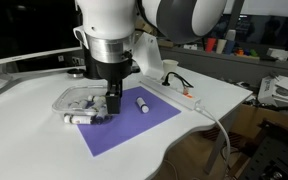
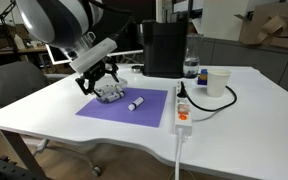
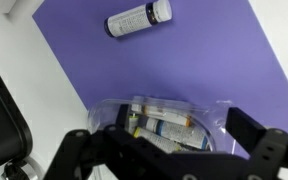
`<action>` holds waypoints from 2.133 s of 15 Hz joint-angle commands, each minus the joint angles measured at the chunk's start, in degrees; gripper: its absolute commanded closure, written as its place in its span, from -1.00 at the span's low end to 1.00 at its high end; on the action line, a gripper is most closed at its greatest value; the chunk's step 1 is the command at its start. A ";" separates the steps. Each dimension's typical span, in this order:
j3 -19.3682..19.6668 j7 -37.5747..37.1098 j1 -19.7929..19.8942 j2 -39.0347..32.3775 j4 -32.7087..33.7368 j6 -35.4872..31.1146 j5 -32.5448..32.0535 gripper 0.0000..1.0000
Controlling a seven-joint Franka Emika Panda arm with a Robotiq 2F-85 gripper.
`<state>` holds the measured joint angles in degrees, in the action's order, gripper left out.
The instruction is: Open the box
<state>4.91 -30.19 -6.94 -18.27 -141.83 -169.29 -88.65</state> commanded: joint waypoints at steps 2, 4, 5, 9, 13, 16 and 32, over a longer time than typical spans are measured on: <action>-0.54 -4.56 -1.07 0.37 -0.04 0.18 -2.85 -1.00; -0.77 -4.93 -1.35 0.92 -0.43 0.20 -3.28 -1.00; -0.96 -5.31 -1.46 1.31 -0.63 0.23 -3.81 -1.00; -1.61 -5.87 -1.78 2.49 -1.52 0.15 -4.16 -1.00; -2.65 -6.88 -2.49 4.21 -2.69 0.11 -4.46 -1.00; -2.80 -7.91 -2.52 4.33 -2.40 0.52 -4.68 -1.00; -0.51 -8.49 -0.89 2.11 -0.77 3.02 -3.12 -1.00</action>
<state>4.01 -36.34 -8.00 -15.78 -143.21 -167.03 -91.13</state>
